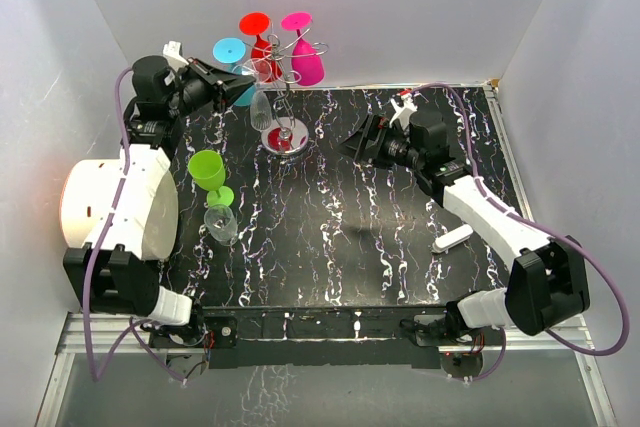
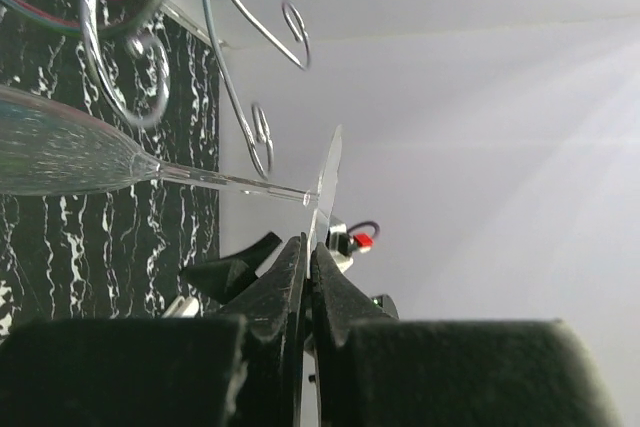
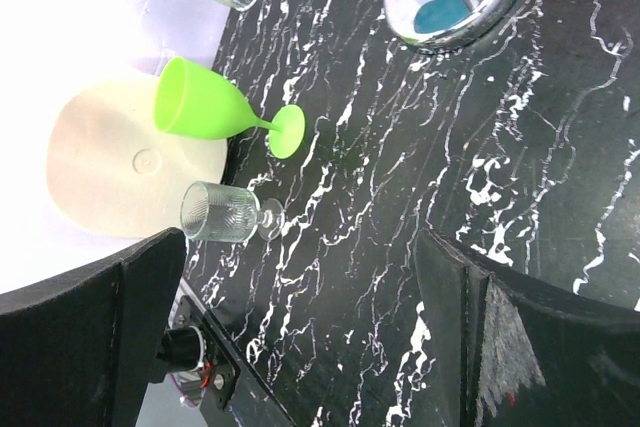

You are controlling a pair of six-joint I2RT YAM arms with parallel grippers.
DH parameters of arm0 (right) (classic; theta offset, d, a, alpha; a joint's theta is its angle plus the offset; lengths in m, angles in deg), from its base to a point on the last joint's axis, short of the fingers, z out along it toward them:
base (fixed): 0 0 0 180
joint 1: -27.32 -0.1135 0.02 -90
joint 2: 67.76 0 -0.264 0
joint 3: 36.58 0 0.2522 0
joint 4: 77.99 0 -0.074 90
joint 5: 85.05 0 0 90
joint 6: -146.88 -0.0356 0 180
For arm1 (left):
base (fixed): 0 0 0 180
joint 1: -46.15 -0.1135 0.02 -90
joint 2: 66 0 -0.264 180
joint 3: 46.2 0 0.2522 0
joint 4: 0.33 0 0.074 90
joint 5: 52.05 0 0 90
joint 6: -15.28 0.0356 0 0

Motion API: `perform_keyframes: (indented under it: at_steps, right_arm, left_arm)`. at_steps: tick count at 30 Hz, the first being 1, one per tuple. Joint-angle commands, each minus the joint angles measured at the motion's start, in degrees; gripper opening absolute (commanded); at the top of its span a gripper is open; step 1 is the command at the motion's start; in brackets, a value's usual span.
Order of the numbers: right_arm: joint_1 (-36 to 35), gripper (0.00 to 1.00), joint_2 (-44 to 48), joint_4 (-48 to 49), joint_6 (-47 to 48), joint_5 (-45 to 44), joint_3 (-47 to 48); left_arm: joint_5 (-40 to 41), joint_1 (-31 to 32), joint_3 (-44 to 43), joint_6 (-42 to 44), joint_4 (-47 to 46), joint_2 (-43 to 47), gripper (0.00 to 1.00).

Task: Take the wine glass off the wine glass rack

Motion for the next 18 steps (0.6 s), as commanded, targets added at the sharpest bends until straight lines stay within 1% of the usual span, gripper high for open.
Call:
perform_keyframes:
  at_steps: [1, 5, 7, 10, 13, 15, 16, 18]
  right_arm:
    - [-1.22, 0.98, -0.92, 5.83, -1.90, 2.87, 0.74]
    - [-2.59, 0.98, -2.02, 8.78, -4.82, 4.73, 0.34]
    - [-3.54, 0.98, -2.59, 11.93, -7.26, 6.02, -0.47]
    - [-5.14, 0.98, -3.68, 18.39, -11.60, 8.06, -1.95]
    - [-6.38, 0.98, -4.48, 24.58, -13.57, 8.82, -2.92]
    - [-6.41, 0.97, -5.00, 30.67, -15.92, 9.27, -3.63]
    - [-6.42, 0.96, -5.23, 33.47, -17.40, 9.57, -3.86]
    - [-6.76, 0.91, -5.77, 40.50, -20.52, 10.64, -4.39]
  left_arm:
    - [-5.58, -0.25, 3.84, 0.24, -3.01, 7.44, 0.00]
    - [-8.47, -0.25, 8.63, -1.53, -7.29, 11.99, 0.00]
    - [-10.26, -0.24, 11.52, -3.62, -11.56, 14.46, 0.00]
    - [-13.05, -0.25, 14.43, -5.03, -17.82, 17.73, 0.00]
    - [-15.04, -0.16, 15.66, -4.53, -19.75, 20.85, 0.00]
    - [-15.75, 0.15, 16.83, -4.77, -21.55, 23.23, 0.00]
    - [-16.06, 0.41, 17.32, -5.13, -22.47, 24.64, 0.00]
    - [-16.19, 0.60, 18.85, -7.22, -24.95, 26.68, 0.00]
